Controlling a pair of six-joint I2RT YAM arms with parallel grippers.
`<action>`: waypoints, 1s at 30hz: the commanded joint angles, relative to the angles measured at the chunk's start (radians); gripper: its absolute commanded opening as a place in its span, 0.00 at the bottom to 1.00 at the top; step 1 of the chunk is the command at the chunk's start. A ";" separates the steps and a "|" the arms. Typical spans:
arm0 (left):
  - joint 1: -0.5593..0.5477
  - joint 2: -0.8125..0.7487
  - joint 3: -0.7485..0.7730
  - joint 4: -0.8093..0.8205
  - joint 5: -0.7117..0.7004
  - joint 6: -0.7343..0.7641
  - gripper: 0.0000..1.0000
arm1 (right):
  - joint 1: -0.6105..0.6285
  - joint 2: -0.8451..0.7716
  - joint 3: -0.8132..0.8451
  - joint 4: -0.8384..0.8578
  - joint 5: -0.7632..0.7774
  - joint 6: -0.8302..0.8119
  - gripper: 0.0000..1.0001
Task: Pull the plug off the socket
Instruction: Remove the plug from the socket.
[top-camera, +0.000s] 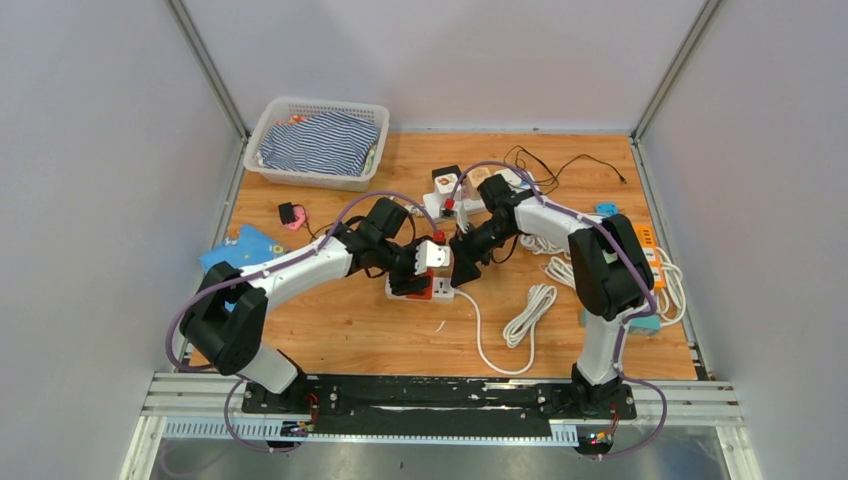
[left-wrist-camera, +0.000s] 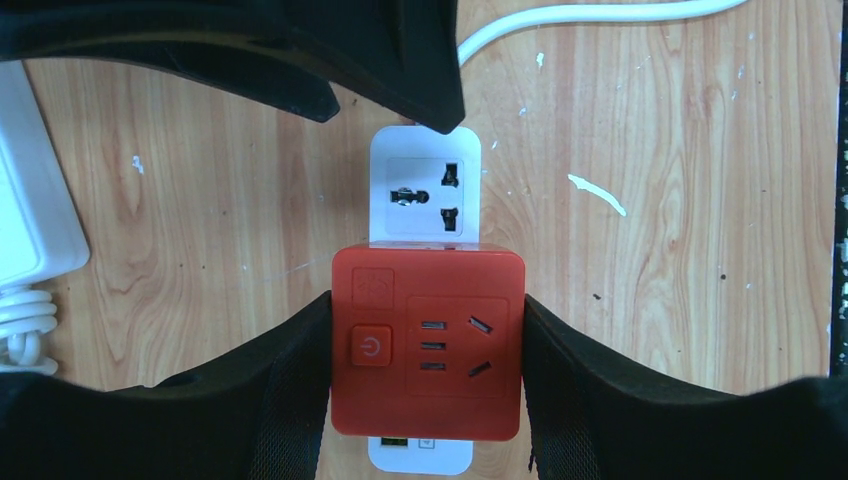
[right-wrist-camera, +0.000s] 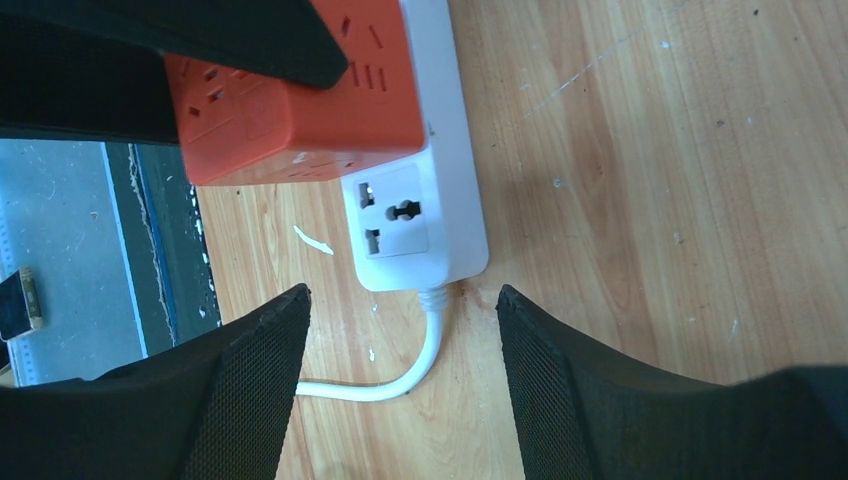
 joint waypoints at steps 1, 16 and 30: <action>-0.034 -0.045 0.006 -0.010 0.010 0.005 0.00 | -0.006 0.034 0.031 -0.026 0.036 0.017 0.70; -0.053 -0.120 -0.168 0.318 -0.014 -0.372 0.00 | -0.003 0.094 0.049 -0.083 -0.022 -0.019 0.56; -0.116 -0.151 -0.256 0.382 -0.151 -0.404 0.00 | -0.009 -0.036 0.030 -0.081 -0.142 -0.067 0.51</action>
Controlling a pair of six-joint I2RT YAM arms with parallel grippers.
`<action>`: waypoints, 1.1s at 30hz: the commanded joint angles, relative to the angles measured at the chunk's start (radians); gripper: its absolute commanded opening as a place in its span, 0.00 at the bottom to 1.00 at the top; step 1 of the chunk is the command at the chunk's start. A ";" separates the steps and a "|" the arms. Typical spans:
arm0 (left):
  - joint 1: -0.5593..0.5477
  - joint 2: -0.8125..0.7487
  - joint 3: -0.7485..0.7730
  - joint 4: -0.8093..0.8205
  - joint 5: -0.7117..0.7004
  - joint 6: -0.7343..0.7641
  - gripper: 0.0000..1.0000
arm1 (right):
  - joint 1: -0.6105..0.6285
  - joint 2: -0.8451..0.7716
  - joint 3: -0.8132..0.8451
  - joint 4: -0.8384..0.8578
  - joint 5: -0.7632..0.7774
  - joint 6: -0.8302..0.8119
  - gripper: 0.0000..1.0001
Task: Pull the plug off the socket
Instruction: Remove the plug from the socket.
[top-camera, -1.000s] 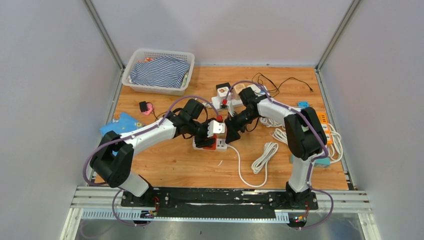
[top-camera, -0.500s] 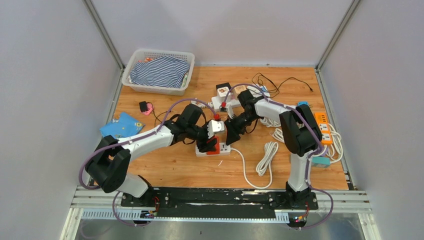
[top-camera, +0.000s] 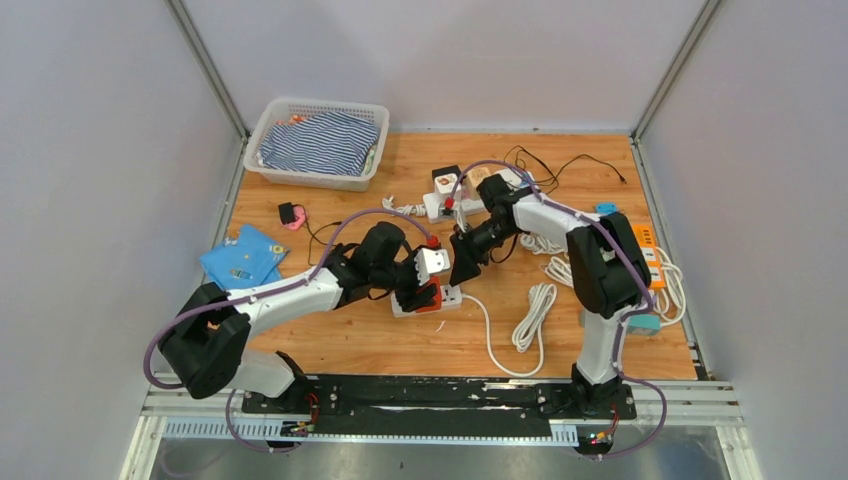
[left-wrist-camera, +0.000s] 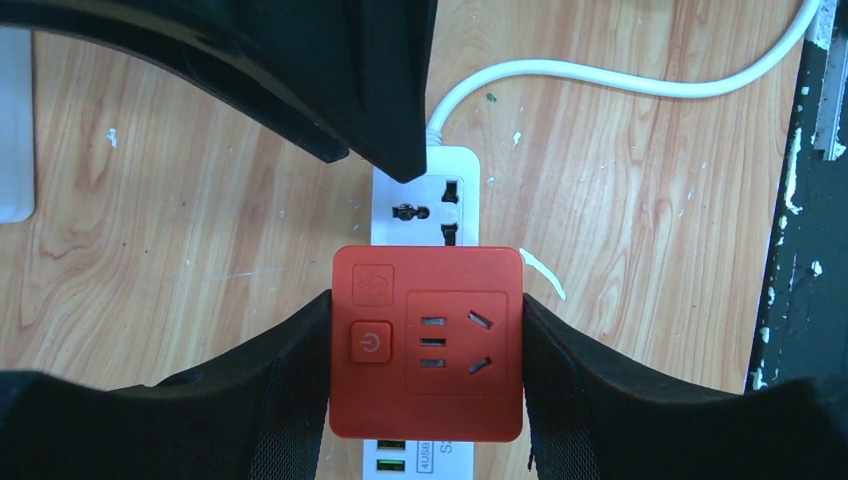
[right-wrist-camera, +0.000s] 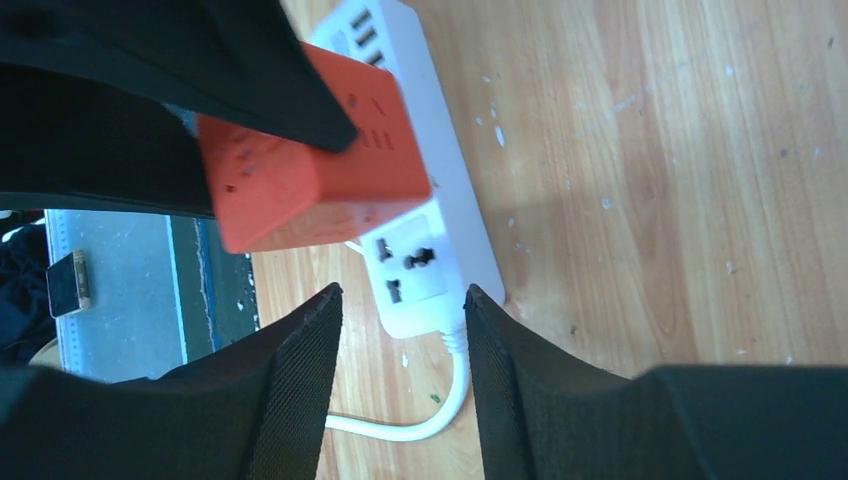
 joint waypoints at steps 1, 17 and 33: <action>-0.010 -0.004 -0.019 0.039 -0.031 -0.019 0.00 | -0.010 -0.088 -0.005 -0.012 -0.094 -0.032 0.48; -0.010 -0.009 -0.005 0.044 -0.036 -0.046 0.00 | 0.049 0.146 0.081 -0.168 -0.044 -0.095 0.06; -0.089 -0.047 -0.055 0.050 -0.221 0.001 0.00 | 0.051 0.202 0.075 -0.069 0.177 0.055 0.05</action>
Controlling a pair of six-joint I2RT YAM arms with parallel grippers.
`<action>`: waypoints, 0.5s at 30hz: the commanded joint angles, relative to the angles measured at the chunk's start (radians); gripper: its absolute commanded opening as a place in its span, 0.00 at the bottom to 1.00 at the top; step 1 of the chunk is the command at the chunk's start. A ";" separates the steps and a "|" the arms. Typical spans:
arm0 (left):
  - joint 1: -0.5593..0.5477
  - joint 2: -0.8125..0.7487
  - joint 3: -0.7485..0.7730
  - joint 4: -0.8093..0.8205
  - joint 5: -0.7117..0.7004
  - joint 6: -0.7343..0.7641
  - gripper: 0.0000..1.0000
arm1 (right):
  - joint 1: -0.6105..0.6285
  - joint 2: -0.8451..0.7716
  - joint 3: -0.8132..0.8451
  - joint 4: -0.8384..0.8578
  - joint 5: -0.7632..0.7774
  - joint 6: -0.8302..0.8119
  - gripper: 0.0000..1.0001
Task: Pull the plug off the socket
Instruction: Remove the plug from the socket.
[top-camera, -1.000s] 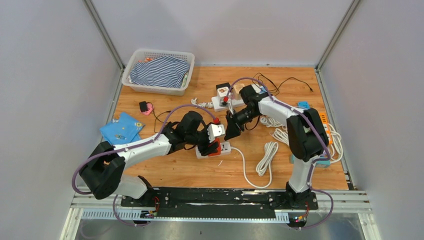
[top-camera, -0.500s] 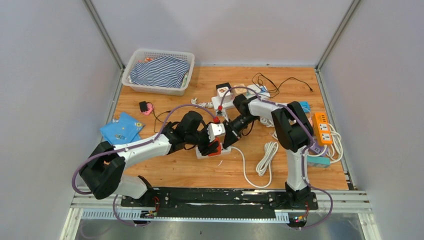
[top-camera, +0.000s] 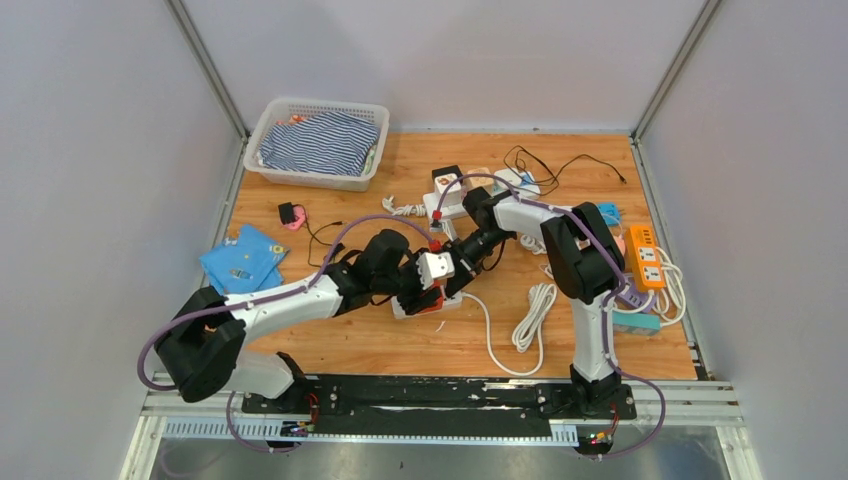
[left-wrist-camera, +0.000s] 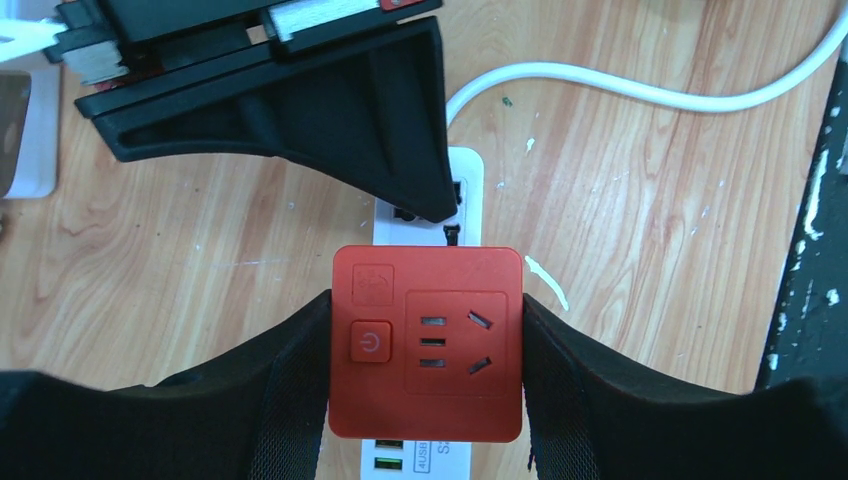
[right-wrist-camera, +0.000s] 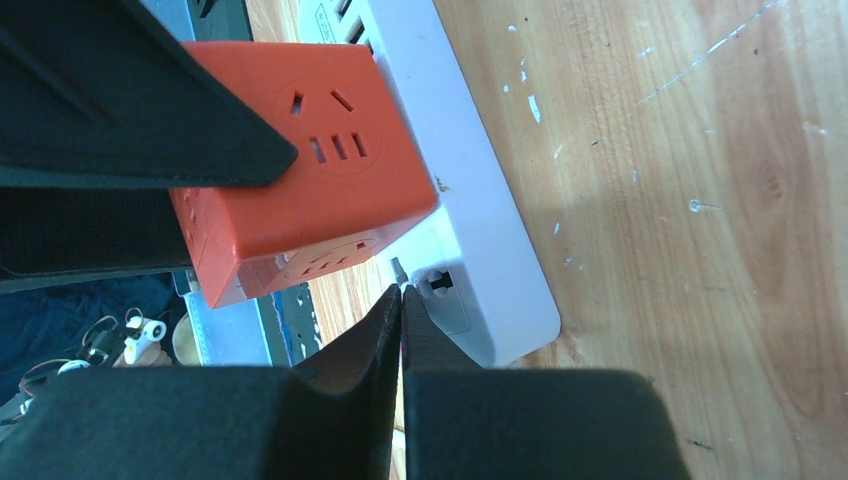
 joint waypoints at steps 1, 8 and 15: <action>-0.059 -0.037 -0.040 0.015 -0.123 0.102 0.00 | 0.008 0.056 -0.005 0.058 0.193 -0.021 0.05; 0.011 -0.018 -0.020 0.048 -0.017 -0.065 0.00 | 0.008 0.061 -0.003 0.058 0.213 -0.013 0.05; 0.060 0.028 -0.018 0.067 0.088 -0.111 0.00 | 0.010 0.061 -0.002 0.058 0.220 -0.012 0.04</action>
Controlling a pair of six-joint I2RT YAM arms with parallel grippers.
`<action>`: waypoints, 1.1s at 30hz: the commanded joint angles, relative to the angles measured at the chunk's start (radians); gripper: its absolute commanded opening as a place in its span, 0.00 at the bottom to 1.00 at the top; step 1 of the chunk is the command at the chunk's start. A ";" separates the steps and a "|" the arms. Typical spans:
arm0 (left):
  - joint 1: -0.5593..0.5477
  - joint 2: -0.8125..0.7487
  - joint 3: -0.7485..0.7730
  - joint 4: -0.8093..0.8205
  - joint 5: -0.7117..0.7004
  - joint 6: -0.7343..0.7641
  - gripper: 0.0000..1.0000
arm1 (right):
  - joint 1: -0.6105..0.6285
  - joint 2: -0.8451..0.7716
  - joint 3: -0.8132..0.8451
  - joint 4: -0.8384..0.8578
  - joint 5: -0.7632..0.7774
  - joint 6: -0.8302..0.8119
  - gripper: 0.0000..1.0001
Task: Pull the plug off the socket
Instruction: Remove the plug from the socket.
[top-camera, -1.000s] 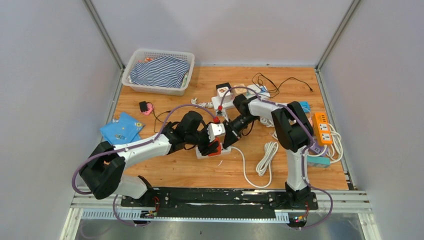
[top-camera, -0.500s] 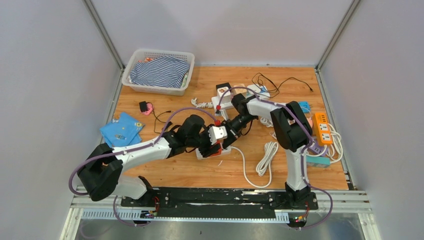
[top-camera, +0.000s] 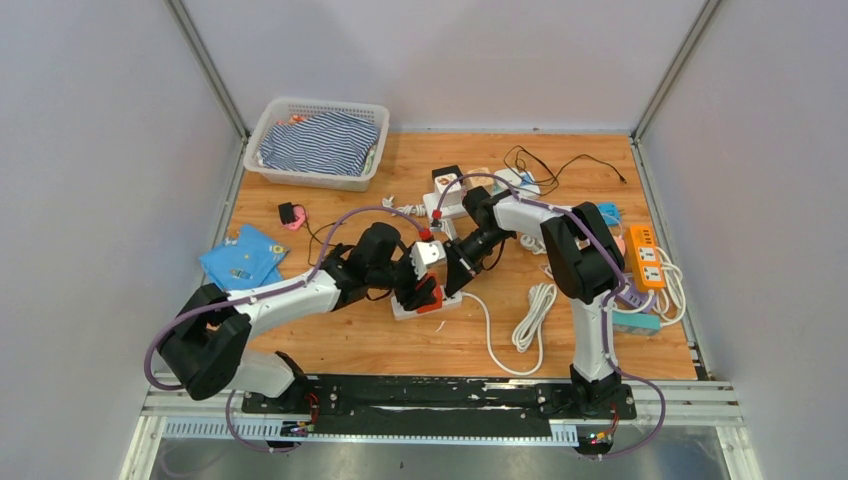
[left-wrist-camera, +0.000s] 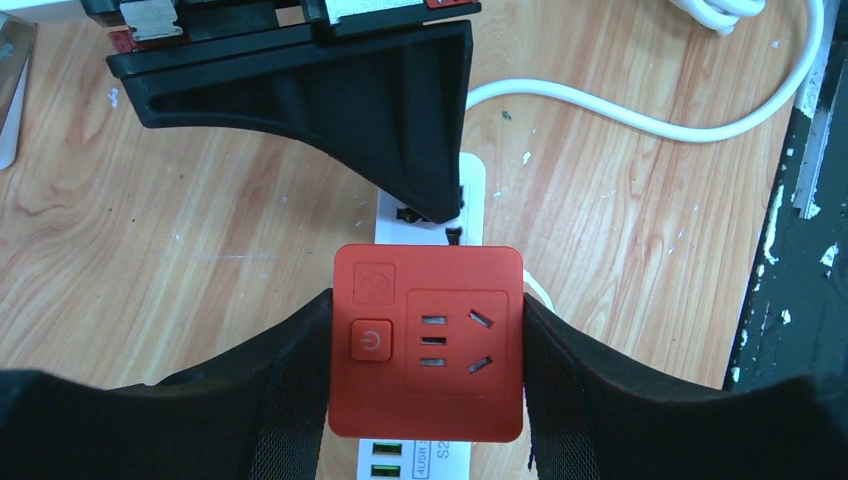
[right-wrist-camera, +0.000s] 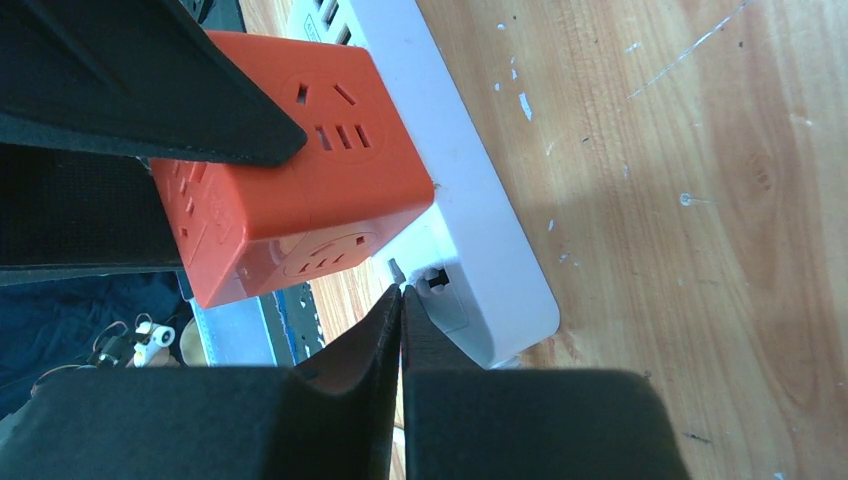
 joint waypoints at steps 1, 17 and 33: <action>-0.009 0.011 -0.004 0.017 -0.016 0.001 0.00 | 0.008 0.060 -0.007 0.058 0.207 -0.043 0.04; 0.013 0.064 0.022 0.017 -0.042 -0.194 0.00 | 0.015 0.065 -0.003 0.052 0.233 -0.043 0.05; -0.090 -0.028 -0.026 0.017 -0.205 -0.018 0.00 | 0.016 0.076 0.004 0.046 0.245 -0.045 0.05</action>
